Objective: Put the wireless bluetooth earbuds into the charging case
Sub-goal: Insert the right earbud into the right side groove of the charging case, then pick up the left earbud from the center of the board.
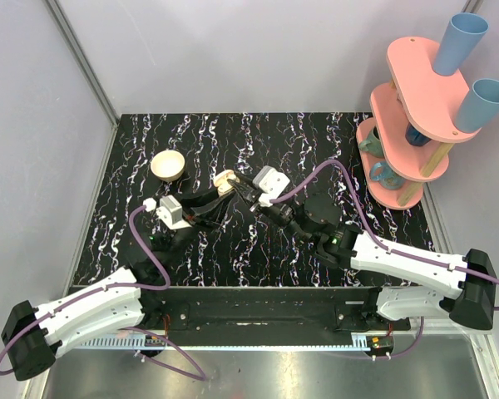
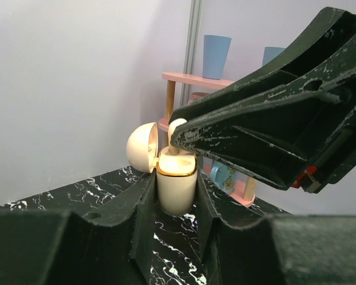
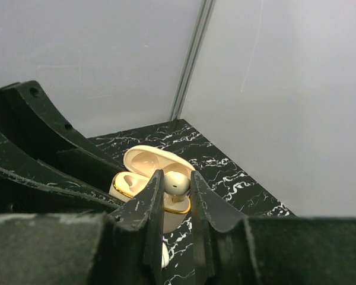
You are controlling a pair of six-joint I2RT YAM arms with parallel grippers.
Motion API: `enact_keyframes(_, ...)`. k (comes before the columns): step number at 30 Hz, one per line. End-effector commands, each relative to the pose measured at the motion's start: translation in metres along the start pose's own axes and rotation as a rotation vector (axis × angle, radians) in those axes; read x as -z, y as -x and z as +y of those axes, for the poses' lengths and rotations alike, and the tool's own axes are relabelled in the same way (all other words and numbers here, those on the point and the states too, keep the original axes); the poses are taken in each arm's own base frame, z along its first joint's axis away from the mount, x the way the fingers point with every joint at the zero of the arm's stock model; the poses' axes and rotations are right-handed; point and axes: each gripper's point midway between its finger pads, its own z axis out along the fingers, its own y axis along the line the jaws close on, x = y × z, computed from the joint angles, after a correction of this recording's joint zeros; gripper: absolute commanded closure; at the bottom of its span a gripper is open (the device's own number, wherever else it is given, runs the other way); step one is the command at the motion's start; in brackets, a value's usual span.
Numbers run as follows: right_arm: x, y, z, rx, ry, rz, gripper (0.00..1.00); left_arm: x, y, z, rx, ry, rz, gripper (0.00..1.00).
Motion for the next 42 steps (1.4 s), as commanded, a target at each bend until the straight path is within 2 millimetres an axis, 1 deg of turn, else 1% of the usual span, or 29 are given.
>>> enact_keyframes(1,0.003,0.006,0.008,0.033,0.066,0.024,0.98,-0.004,0.032,0.003,0.003,0.024,-0.099,1.00)
enact_keyframes(5,0.005,0.006,0.009,0.040,0.077,0.036,0.97,-0.004,0.033,0.003,0.003,0.024,-0.101,1.00)
enact_keyframes(8,0.007,0.008,0.012,0.037,0.095,0.036,0.87,-0.004,0.032,0.003,0.002,0.024,-0.099,1.00)
enact_keyframes(10,0.008,0.011,0.011,0.030,0.094,0.028,0.75,-0.005,0.032,0.003,-0.003,0.024,-0.098,1.00)
enact_keyframes(12,0.008,0.016,0.009,0.021,0.087,0.015,0.71,-0.004,0.031,0.004,-0.005,0.026,-0.093,1.00)
enact_keyframes(13,0.009,0.019,0.008,0.017,0.084,0.010,0.64,-0.004,0.030,0.004,-0.005,0.026,-0.092,1.00)
enact_keyframes(14,0.009,0.024,0.006,0.013,0.080,-0.003,0.59,-0.004,0.030,0.004,-0.007,0.028,-0.090,1.00)
enact_keyframes(16,0.009,0.028,0.006,0.011,0.081,-0.015,0.48,-0.004,0.029,0.004,-0.009,0.028,-0.087,1.00)
enact_keyframes(17,0.008,0.031,0.005,0.008,0.078,-0.022,0.44,-0.004,0.029,0.004,-0.009,0.030,-0.087,1.00)
enact_keyframes(19,0.009,0.034,0.004,0.003,0.076,-0.030,0.41,-0.005,0.029,0.004,-0.013,0.030,-0.087,1.00)
enact_keyframes(20,0.009,0.036,0.003,0.000,0.072,-0.037,0.37,-0.005,0.028,0.005,-0.014,0.031,-0.086,1.00)
enact_keyframes(22,0.011,0.044,0.000,-0.011,0.062,-0.063,0.36,-0.004,0.028,0.006,-0.018,0.035,-0.084,1.00)
enact_keyframes(25,0.015,0.060,-0.012,-0.034,0.017,-0.104,0.34,-0.003,0.026,0.008,-0.034,0.046,-0.078,1.00)
enact_keyframes(26,0.019,0.071,-0.018,-0.048,-0.003,-0.135,0.33,-0.002,0.024,0.010,-0.039,0.053,-0.072,1.00)
enact_keyframes(28,0.025,0.082,-0.027,-0.063,-0.040,-0.172,0.32,-0.001,0.024,0.013,-0.054,0.069,-0.071,1.00)
enact_keyframes(29,0.029,0.092,-0.035,-0.101,-0.078,-0.214,0.30,0.000,0.022,0.014,-0.054,0.072,-0.068,1.00)
enact_keyframes(30,0.032,0.093,-0.045,-0.120,-0.129,-0.214,0.30,0.001,0.022,0.015,-0.056,0.075,-0.067,1.00)
enact_keyframes(32,0.036,0.098,-0.053,-0.141,-0.169,-0.219,0.29,0.002,0.021,0.017,-0.080,0.084,-0.067,1.00)
enact_keyframes(33,0.038,0.096,-0.063,-0.153,-0.221,-0.202,0.28,0.002,0.022,0.018,-0.084,0.085,-0.070,1.00)
enact_keyframes(35,0.035,0.086,-0.071,-0.160,-0.284,-0.150,0.28,0.004,0.021,0.019,-0.090,0.087,-0.069,1.00)
enact_keyframes(36,0.038,0.077,-0.086,-0.166,-0.375,-0.110,0.27,0.005,0.021,0.019,-0.093,0.087,-0.070,1.00)
enact_keyframes(37,0.038,0.068,-0.095,-0.165,-0.432,-0.077,0.27,0.006,0.024,0.019,-0.093,0.089,-0.079,1.00)
enact_keyframes(38,0.035,0.050,-0.102,-0.162,-0.476,-0.009,0.27,0.008,0.022,0.020,-0.095,0.090,-0.076,1.00)
enact_keyframes(39,0.037,0.035,-0.112,-0.164,-0.521,0.048,0.26,0.009,0.023,0.020,-0.095,0.093,-0.079,1.00)
enact_keyframes(40,0.040,0.016,-0.135,-0.167,-0.580,0.112,0.25,0.011,0.023,0.022,-0.098,0.101,-0.082,1.00)
enact_keyframes(41,0.043,-0.012,-0.140,-0.251,-0.601,0.202,0.24,0.013,0.026,0.023,-0.103,0.104,-0.091,1.00)
enact_keyframes(42,0.040,-0.027,-0.139,-0.311,-0.557,0.232,0.24,0.014,0.027,0.023,-0.110,0.103,-0.092,1.00)
